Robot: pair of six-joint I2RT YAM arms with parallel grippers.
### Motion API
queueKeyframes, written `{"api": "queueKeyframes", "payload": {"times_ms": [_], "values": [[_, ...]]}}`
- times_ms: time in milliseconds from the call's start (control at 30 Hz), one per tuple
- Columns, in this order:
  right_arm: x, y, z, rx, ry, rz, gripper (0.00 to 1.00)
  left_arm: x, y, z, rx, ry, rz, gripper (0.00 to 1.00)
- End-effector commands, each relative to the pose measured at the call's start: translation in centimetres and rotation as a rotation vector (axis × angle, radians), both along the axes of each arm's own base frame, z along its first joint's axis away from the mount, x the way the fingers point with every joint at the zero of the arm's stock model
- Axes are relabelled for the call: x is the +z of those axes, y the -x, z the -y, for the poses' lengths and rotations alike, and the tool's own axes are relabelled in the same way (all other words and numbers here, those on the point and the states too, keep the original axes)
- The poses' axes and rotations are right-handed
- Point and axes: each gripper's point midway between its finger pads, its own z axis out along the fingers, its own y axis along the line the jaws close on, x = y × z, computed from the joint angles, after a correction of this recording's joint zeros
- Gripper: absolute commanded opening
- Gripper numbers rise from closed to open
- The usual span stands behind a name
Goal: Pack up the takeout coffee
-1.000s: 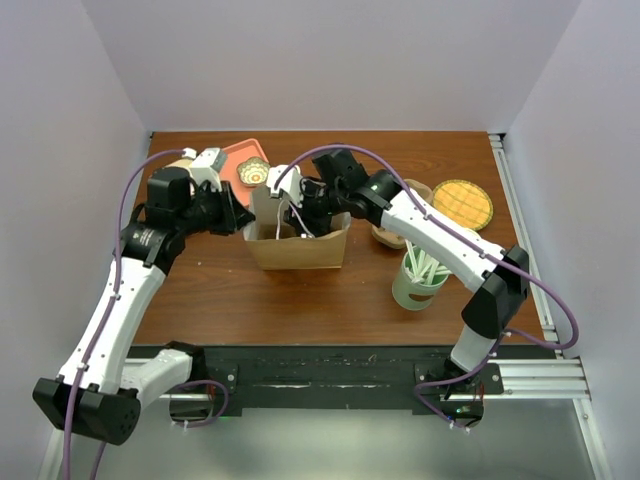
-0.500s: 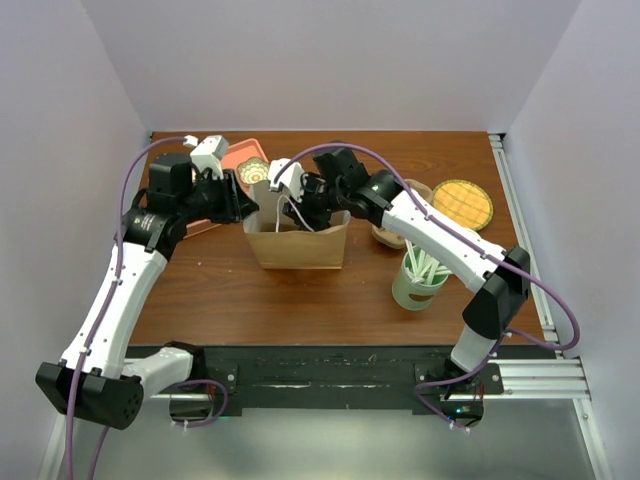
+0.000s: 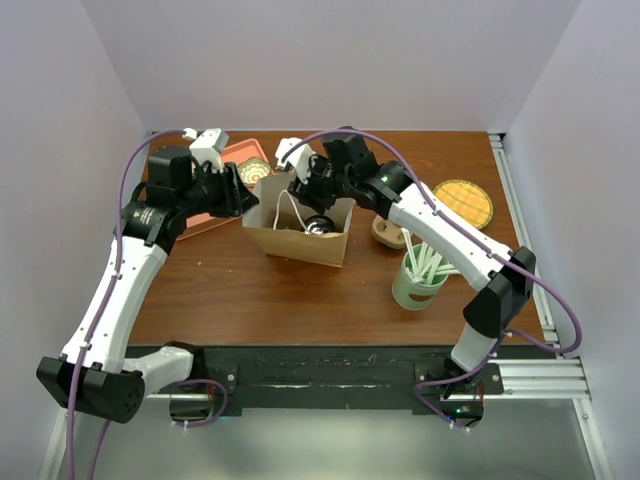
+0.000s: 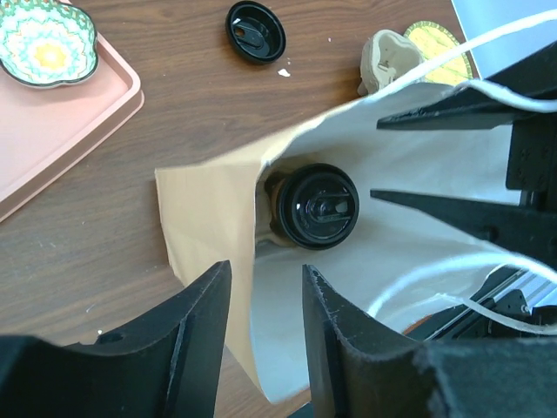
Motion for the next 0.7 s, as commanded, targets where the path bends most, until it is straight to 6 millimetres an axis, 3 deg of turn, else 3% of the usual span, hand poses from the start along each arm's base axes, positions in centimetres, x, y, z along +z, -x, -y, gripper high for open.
{"api": "queueKeyframes", "payload": {"times_ms": [0,367,500,667], "values": [[5.7,-1.7,0.6,-0.058,-0.116,0.104,0.48,2.0,-0.5,0.0,-0.004,-0.005,0.066,0.44],[4.2,-1.9,-0.2,-0.014,-0.119,0.059,0.48,1.8,-0.9,-0.1,0.002,-0.016,0.066,0.46],[5.0,-3.0,-0.1,-0.027,-0.138,0.072,0.47,2.0,-1.1,0.0,0.000,-0.015,0.067,0.47],[5.1,-2.3,-0.1,-0.012,-0.152,0.053,0.46,2.6,-1.3,-0.2,-0.001,-0.031,0.092,0.47]]}}
